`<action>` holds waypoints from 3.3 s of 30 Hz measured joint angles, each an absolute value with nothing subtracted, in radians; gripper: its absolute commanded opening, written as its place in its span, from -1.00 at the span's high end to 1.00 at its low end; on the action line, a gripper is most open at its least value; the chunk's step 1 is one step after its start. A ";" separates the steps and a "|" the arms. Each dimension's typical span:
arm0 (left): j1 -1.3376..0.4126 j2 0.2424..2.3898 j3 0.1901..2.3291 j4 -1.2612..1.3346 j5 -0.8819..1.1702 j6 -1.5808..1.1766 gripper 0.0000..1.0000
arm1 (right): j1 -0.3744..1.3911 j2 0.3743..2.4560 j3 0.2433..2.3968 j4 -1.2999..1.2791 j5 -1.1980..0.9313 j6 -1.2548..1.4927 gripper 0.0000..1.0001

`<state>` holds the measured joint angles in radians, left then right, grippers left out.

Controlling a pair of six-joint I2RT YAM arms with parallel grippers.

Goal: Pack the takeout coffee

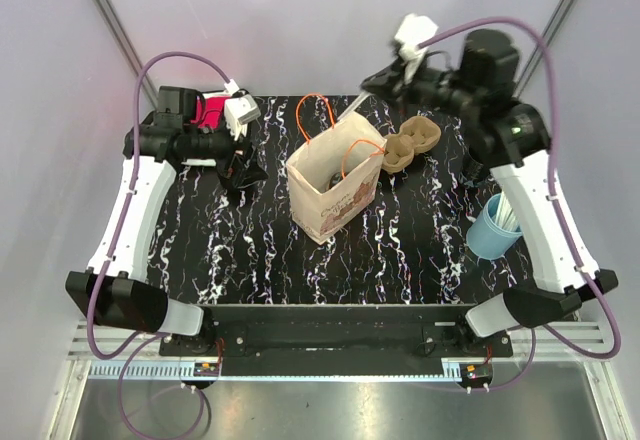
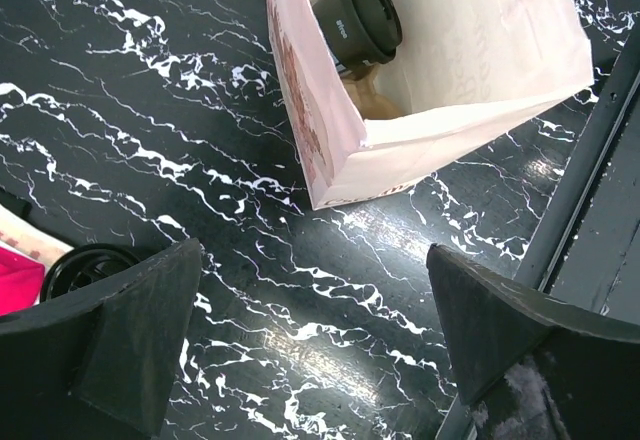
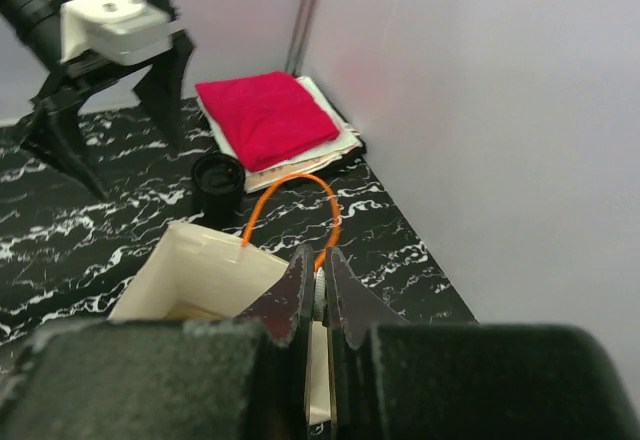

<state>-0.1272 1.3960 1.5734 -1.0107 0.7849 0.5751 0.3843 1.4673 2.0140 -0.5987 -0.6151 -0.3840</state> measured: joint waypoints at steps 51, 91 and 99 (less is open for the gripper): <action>-0.102 1.376 1.479 -0.971 0.815 0.549 -0.98 | 0.799 1.612 1.626 -0.550 -0.252 -0.758 -0.02; -0.095 1.016 1.371 -0.484 0.361 0.174 -0.98 | 0.801 1.191 1.465 -0.367 0.429 -0.620 -0.99; -0.095 1.025 1.346 -0.448 0.298 0.151 -0.98 | 0.759 1.089 1.482 -0.307 0.502 -0.574 -0.99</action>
<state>-0.0952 1.0252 1.3460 -0.4480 0.2977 0.1509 0.7593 1.0885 1.4822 -0.3073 0.5022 -0.5743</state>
